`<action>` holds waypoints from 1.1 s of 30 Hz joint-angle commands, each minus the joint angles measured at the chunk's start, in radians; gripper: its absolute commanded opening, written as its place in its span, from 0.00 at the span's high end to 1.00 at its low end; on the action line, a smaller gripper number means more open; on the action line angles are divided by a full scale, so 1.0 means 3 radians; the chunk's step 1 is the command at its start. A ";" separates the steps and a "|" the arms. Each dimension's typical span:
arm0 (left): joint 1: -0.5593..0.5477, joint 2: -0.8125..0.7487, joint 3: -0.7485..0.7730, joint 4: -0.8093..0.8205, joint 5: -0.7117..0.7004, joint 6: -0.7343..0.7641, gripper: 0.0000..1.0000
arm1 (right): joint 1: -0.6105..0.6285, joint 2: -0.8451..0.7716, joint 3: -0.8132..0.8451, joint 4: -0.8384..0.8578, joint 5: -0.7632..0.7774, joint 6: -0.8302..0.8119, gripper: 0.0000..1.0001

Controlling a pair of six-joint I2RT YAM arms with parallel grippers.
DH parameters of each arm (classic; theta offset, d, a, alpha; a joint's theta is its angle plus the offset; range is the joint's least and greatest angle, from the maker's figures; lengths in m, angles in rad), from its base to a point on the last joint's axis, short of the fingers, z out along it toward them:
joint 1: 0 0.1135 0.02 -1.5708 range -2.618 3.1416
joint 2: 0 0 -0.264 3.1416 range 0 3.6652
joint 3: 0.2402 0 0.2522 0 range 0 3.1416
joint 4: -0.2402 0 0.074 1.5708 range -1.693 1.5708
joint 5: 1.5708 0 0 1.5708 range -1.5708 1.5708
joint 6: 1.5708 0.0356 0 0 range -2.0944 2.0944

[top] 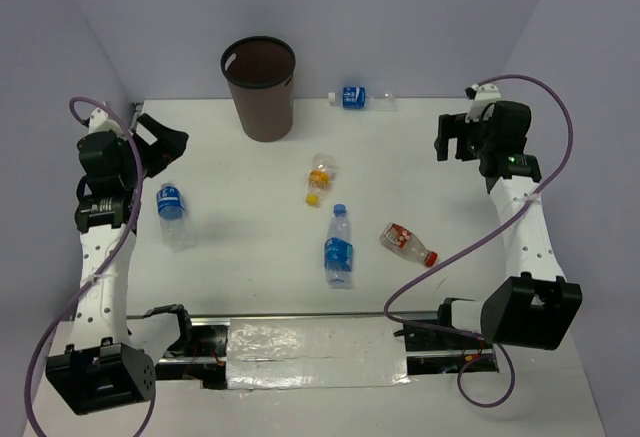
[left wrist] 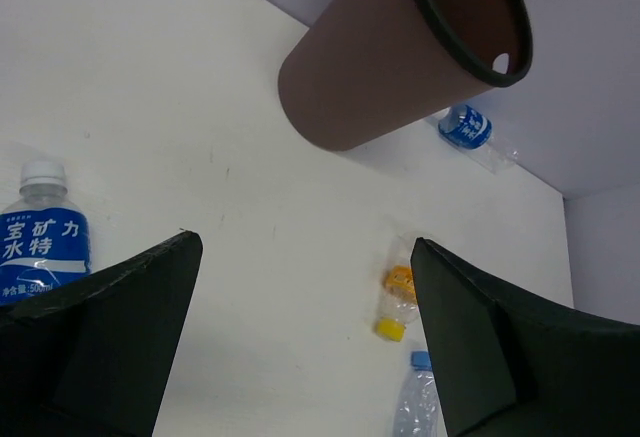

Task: Put the plastic bottles in the bin

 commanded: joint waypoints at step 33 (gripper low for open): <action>0.0014 0.2585 0.0761 -0.1495 -0.1530 0.0879 0.17 | 0.0744 0.0755 0.0276 -0.1256 -0.1546 -0.1579 0.00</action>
